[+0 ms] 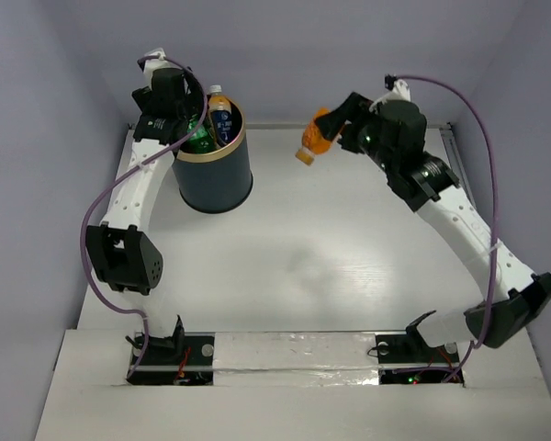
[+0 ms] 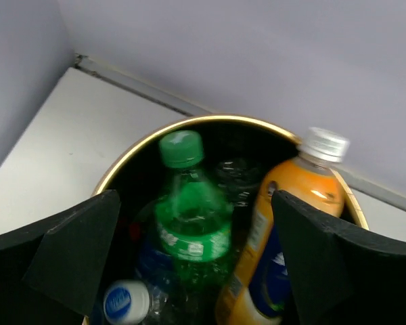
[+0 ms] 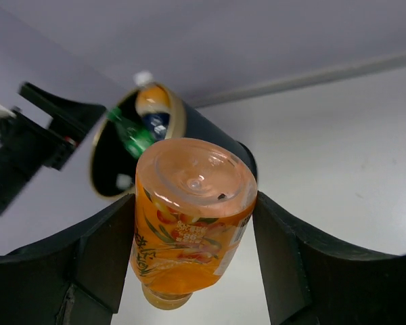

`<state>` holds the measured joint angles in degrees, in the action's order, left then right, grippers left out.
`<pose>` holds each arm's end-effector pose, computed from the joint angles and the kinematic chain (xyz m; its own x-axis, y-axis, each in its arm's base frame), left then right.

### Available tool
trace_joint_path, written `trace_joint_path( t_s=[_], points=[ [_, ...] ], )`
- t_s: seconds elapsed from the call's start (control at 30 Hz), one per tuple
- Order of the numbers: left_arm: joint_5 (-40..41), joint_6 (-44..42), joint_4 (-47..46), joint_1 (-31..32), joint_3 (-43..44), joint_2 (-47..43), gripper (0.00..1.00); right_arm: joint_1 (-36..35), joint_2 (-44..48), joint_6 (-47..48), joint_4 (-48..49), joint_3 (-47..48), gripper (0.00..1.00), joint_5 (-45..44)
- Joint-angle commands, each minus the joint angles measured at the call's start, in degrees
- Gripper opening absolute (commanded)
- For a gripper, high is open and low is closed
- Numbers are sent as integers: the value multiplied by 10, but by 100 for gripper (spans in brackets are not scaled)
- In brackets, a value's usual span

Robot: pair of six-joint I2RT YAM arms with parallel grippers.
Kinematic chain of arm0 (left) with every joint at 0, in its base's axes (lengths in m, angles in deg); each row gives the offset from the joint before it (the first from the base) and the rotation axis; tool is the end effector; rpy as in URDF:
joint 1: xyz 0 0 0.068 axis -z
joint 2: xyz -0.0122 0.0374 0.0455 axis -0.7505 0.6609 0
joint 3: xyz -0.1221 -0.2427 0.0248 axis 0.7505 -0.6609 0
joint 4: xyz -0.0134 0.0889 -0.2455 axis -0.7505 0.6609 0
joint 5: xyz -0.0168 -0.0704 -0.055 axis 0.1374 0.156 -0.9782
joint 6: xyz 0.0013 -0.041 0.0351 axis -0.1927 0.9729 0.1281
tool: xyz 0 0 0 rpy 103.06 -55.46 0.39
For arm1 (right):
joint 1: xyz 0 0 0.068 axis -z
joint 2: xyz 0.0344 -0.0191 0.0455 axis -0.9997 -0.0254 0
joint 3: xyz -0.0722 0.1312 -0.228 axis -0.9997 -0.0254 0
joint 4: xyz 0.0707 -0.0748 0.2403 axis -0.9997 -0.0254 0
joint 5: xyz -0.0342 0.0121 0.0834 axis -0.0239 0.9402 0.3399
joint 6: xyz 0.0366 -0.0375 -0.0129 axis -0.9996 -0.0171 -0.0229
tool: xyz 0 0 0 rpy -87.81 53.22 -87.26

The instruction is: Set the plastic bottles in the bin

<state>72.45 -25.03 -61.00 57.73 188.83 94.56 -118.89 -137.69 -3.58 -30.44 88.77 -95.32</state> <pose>0.4077 -0.0526 0.4258 -0.1472 -0.2745 -0.9502 -0.2478 0.9403 -0.2333 0.2648 0.1501 0.4543 -0.3523 0.4854 -0.8001 -0.2383 0.7803 0.5783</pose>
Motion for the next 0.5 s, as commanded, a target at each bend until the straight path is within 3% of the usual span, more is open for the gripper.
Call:
trace_joint_path(
  t_s=[0.0,0.17,0.3,0.47],
  points=[
    [-42,13,-36,-3,8,-79,95,-32,-87,8,24,122,49,-6],
    [-116,107,-2,-3,-16,-153,97,-79,-252,24,7,396,49,-33],
    [-146,163,-43,-3,-138,-271,98,-104,-370,56,24,532,49,-44],
    [-162,219,-63,8,-248,-390,99,-132,-497,107,91,616,48,-84]
  ],
)
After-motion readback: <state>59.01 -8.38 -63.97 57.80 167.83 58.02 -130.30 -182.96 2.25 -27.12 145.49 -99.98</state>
